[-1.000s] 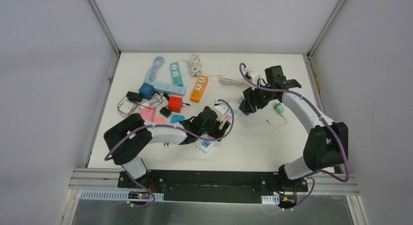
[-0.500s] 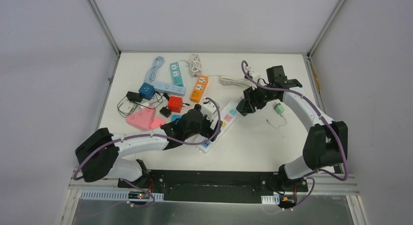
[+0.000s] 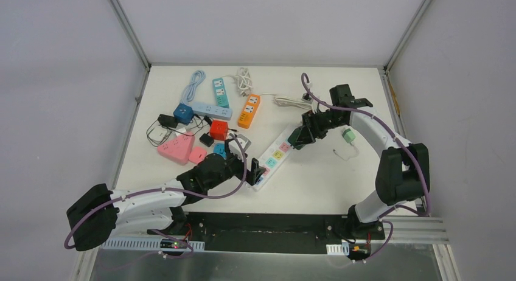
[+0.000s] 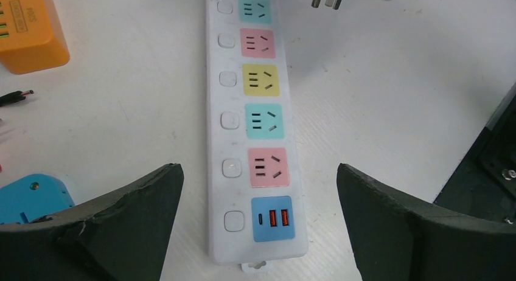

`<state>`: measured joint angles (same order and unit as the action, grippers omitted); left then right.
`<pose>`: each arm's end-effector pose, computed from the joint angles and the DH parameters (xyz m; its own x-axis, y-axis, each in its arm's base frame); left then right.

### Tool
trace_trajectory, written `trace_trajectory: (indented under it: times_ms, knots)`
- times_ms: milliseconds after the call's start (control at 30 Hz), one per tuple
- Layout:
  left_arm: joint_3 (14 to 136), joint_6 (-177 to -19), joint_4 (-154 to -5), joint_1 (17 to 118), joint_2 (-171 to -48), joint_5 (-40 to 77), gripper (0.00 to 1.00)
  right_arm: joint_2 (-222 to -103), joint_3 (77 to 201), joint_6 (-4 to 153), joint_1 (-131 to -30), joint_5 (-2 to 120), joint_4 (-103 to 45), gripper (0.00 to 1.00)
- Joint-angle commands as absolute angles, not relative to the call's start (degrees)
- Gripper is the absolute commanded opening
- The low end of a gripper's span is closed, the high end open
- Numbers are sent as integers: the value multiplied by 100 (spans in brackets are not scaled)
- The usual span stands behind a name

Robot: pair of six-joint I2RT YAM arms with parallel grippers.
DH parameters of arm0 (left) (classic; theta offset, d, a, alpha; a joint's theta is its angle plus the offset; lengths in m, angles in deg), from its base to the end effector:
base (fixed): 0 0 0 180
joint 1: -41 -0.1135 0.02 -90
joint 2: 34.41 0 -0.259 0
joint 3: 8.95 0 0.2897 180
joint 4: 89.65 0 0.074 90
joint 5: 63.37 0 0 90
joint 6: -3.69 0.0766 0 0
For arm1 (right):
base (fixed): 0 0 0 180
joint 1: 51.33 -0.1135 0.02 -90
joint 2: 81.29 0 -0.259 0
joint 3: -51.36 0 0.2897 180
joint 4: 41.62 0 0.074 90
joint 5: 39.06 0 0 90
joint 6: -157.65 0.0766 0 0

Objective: Pull the plug off the socket
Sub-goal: Place the plug at the center of the board.

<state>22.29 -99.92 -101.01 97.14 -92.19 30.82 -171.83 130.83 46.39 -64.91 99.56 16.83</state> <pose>0.1641 -0.2346 0.1638 -0.3274 0.0668 -0.9425 0.7324 0.6482 -0.2085 0.3271 0.1381 0.2001 -0.6998 -0.4156 -0.5809 -0.7127 0.4616 0.5282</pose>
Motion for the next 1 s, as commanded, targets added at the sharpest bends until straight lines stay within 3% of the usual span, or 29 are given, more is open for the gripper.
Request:
trace_trajectory:
  times_ms: [0, 967]
  knots:
    - [2087, -10332, -10660, 9654, -8867, 2866, 99, -17243, 13164, 4717, -6473, 10664, 1692, 0]
    - [2403, -10095, -10697, 9649, -9163, 2477, 99, -17817, 13291, 4896, -6663, 11179, 1965, 0]
